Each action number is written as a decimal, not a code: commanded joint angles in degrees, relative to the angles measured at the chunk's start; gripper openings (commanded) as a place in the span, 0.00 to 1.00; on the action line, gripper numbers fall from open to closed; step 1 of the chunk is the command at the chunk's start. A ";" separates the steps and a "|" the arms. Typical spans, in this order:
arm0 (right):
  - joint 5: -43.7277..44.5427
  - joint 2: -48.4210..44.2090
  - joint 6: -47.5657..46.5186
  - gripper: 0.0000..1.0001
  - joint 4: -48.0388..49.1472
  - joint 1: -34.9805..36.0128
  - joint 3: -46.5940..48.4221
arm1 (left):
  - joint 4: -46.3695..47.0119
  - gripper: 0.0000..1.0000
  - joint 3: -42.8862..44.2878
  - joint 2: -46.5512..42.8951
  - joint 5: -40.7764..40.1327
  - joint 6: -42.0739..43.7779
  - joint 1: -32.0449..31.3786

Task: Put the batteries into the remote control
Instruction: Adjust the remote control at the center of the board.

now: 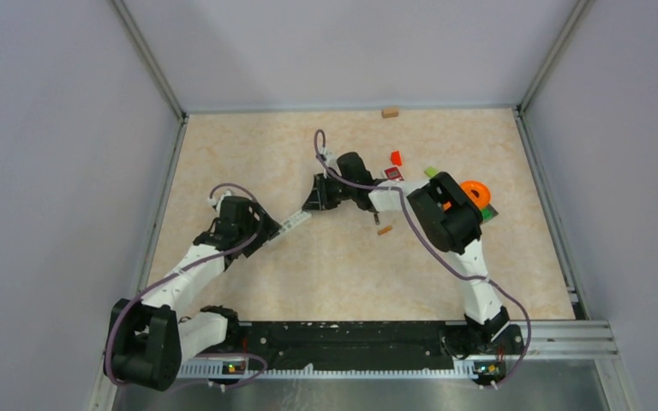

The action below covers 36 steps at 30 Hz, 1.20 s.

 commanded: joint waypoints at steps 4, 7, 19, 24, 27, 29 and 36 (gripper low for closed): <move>-5.24 -8.73 -12.92 0.20 -6.20 1.56 -8.33 | 2.85 0.72 -0.43 0.23 -3.29 1.04 0.45; -3.88 -11.85 -18.79 0.20 -11.19 2.96 -9.39 | 2.77 0.71 -0.34 0.17 -4.05 1.12 0.45; 2.64 -25.56 -25.46 0.57 -10.17 4.28 -17.18 | -2.94 0.76 0.97 -4.05 -8.96 0.59 0.68; 4.02 -22.45 -41.73 0.68 -21.59 5.22 -11.05 | -6.40 0.77 0.70 -6.26 -9.88 0.11 0.71; 9.91 -20.74 -47.90 0.71 -22.70 7.43 -9.84 | -8.88 0.81 0.38 -8.04 -11.61 -0.93 0.80; 9.02 -20.74 -51.88 0.76 -19.89 8.52 -11.33 | -10.04 0.85 0.25 -9.53 -12.60 -1.63 0.92; 4.51 -20.10 -58.50 0.79 -6.98 9.67 -16.63 | -11.01 0.97 1.63 -11.83 -9.83 -1.57 2.90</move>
